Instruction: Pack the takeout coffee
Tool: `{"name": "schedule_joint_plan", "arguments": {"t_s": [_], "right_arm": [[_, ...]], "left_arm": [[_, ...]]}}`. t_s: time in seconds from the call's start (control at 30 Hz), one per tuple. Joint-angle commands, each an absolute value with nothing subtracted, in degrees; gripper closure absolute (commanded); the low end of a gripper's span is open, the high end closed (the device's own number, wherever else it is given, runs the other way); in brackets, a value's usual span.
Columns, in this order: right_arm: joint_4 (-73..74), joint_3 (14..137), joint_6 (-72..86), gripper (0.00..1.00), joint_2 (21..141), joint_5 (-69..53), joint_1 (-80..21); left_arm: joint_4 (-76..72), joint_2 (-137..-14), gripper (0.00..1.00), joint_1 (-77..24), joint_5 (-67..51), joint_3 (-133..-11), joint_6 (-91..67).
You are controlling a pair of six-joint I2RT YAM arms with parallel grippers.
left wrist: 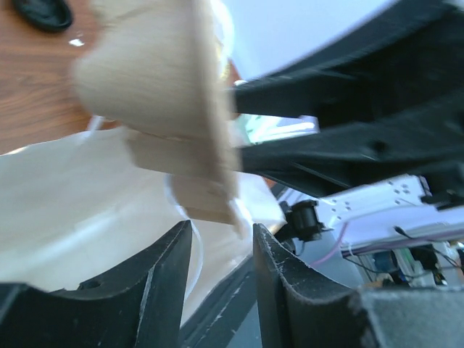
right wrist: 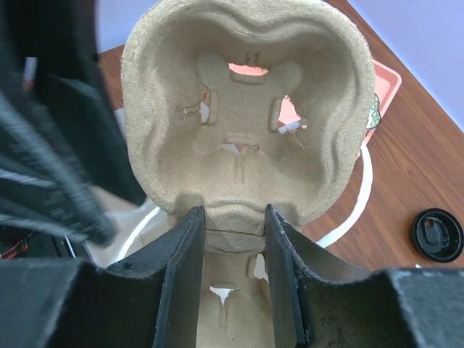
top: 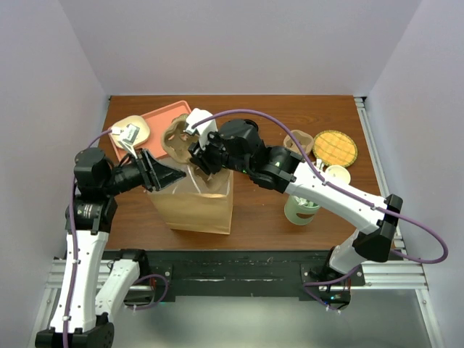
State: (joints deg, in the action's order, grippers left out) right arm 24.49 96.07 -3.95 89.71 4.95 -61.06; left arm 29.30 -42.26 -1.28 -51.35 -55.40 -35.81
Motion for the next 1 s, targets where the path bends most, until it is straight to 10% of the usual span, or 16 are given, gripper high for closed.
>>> {"name": "schedule_joint_plan", "arguments": {"t_s": [0.0,0.53,0.97], "right_arm": [[22.9,97.8,-2.6,0.68,89.9,4.7,-60.9],[23.6,98.3,-2.5,0.68,90.4,4.7,-60.6],[23.7,98.3,-2.5,0.68,90.3,4.9,-60.6]], "left_arm": [[23.6,-39.9,0.58,-1.4,-57.8,-54.2,-40.3],[38.3,-40.7,0.5,-1.4,-37.0,-60.4,-29.0],[28.9,-41.2,0.45,-1.4,-46.0,-51.7,-31.7]]}}
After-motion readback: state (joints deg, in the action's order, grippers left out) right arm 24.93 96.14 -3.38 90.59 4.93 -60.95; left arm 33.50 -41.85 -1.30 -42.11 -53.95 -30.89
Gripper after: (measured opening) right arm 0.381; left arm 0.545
